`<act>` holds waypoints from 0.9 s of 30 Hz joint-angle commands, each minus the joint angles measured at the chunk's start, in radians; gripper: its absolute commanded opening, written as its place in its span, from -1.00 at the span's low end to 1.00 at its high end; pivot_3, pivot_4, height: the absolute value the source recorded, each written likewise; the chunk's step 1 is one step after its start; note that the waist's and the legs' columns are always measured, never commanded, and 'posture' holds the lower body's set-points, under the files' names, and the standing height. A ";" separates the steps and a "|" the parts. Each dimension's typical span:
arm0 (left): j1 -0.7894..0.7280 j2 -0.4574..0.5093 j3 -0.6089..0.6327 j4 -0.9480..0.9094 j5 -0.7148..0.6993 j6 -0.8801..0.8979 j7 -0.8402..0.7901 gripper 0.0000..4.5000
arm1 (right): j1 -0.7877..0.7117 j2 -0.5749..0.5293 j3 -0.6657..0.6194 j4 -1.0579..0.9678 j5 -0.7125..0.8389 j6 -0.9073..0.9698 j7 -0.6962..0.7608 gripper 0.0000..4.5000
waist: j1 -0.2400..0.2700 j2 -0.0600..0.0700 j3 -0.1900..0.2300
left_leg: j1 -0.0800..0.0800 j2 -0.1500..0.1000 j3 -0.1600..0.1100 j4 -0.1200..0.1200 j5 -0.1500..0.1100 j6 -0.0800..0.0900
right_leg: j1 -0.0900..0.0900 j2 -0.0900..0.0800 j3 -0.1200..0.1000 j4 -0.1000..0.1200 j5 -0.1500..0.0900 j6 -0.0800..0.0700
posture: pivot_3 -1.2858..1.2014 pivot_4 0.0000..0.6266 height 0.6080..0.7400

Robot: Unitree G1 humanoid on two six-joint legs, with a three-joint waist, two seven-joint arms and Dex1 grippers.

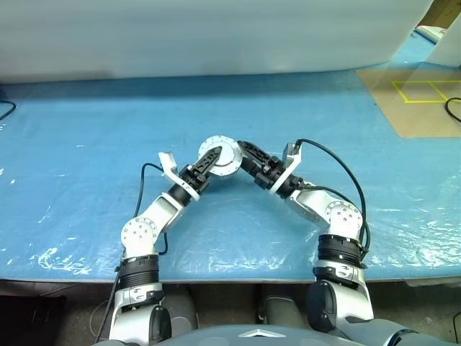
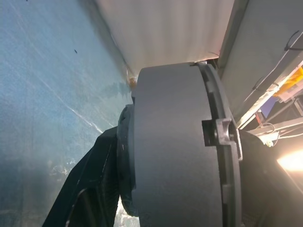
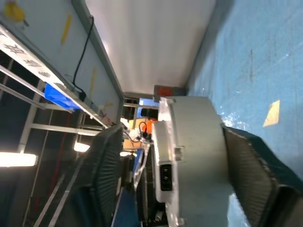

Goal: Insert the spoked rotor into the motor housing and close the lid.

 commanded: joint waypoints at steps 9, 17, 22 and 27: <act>-0.052 -0.040 0.062 0.013 -0.015 -0.121 0.039 0.29 | -0.018 0.003 0.013 -0.044 0.060 -0.033 0.001 0.67 | 0.000 0.000 0.000 | 0.000 0.000 0.000 0.001 0.000 0.000 | 0.000 0.000 0.000 0.000 0.000 0.000 | 0.03 -0.52 1.00; -0.088 -0.064 0.099 0.045 -0.003 -0.241 0.052 0.29 | 0.016 -0.040 0.122 -0.067 0.015 0.056 0.016 0.67 | 0.000 -0.001 0.001 | 0.000 0.000 -0.001 0.002 0.000 0.000 | 0.001 0.001 0.000 0.000 0.001 0.001 | 0.03 -0.52 1.00; -0.098 -0.079 0.124 0.045 -0.024 -0.289 0.052 0.29 | 0.030 -0.046 0.160 -0.078 -0.012 0.049 0.028 0.67 | 0.003 -0.004 0.002 | 0.000 0.000 -0.001 0.003 0.000 0.000 | 0.001 0.000 0.000 0.000 0.001 0.002 | 0.03 -0.52 1.00; -0.124 -0.085 0.173 0.079 0.017 -0.420 0.064 0.29 | 0.032 -0.057 0.178 -0.081 -0.027 0.044 0.045 0.67 | 0.004 -0.008 0.004 | 0.000 0.000 -0.002 0.005 0.000 0.000 | 0.001 -0.001 0.000 0.000 0.002 0.002 | 0.03 -0.52 1.00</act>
